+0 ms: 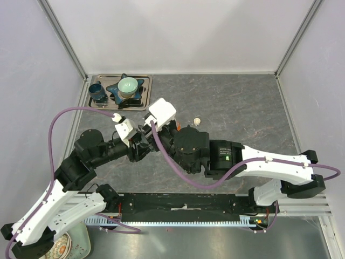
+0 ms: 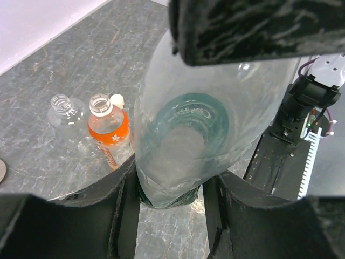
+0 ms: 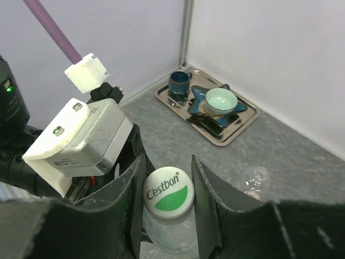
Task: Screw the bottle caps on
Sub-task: Screw the bottle cap onto the plastic bottle.
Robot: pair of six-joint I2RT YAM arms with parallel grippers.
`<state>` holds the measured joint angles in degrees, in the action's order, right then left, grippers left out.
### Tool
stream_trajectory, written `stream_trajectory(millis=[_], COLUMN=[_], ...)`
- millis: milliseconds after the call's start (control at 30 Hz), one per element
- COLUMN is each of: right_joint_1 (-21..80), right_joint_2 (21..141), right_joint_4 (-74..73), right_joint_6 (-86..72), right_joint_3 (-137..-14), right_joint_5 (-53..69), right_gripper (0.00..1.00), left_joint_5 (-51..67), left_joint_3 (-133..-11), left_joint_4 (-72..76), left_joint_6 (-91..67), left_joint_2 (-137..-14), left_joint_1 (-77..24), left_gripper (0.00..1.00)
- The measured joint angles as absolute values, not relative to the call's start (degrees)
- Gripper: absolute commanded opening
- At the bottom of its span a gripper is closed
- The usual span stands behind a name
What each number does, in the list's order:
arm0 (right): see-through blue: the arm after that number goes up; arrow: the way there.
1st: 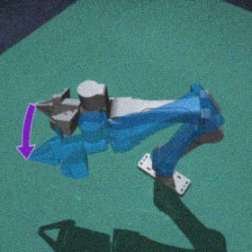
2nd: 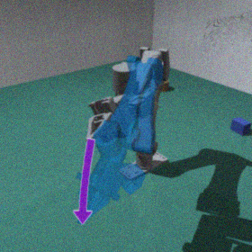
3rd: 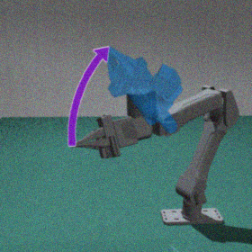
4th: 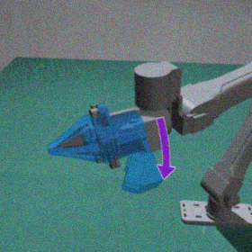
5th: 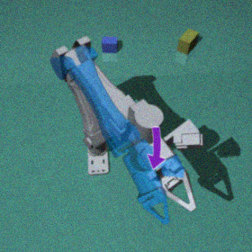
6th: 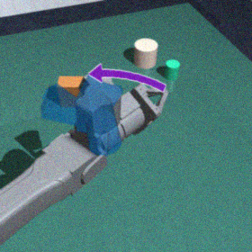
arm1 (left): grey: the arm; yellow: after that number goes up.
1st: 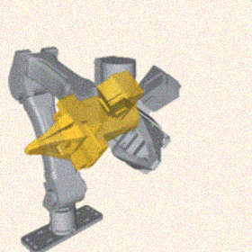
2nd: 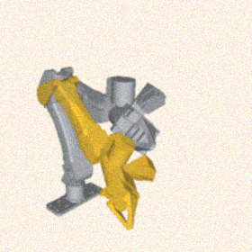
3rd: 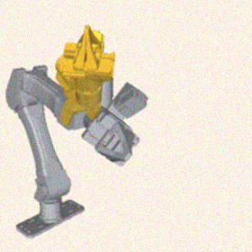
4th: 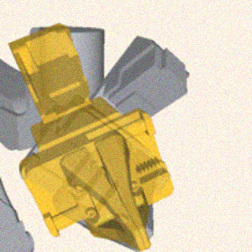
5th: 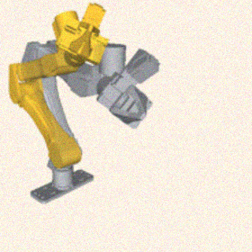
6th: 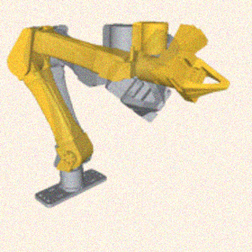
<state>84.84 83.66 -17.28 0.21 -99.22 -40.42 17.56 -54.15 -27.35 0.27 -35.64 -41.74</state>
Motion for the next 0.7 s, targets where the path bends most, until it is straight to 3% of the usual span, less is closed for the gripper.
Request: stream_trajectory(millis=[300,500,700], right_joint_1=[88.01,87.57,81.47], right_joint_2=[83.70,76.34,69.08], right_joint_4=[-20.43,-21.32,-24.03], right_joint_6=[-0.03,-1.32,0.08], right_joint_3=[-104.03,-104.31,-106.67], right_joint_5=[-44.66,-35.24,-15.55], right_gripper=[0.84,0.93,0.92], left_joint_5=[11.38,14.74,30.81], left_joint_3=[-54.15,-54.15,-54.15], left_joint_4=[-25.98,-25.12,-23.99], left_joint_6=[0.86,0.91,0.84], left_joint_2=[-35.55,-35.92,-37.17], left_joint_1=[-40.56,-40.45,-40.25], left_gripper=[0.29,0.31,0.32])
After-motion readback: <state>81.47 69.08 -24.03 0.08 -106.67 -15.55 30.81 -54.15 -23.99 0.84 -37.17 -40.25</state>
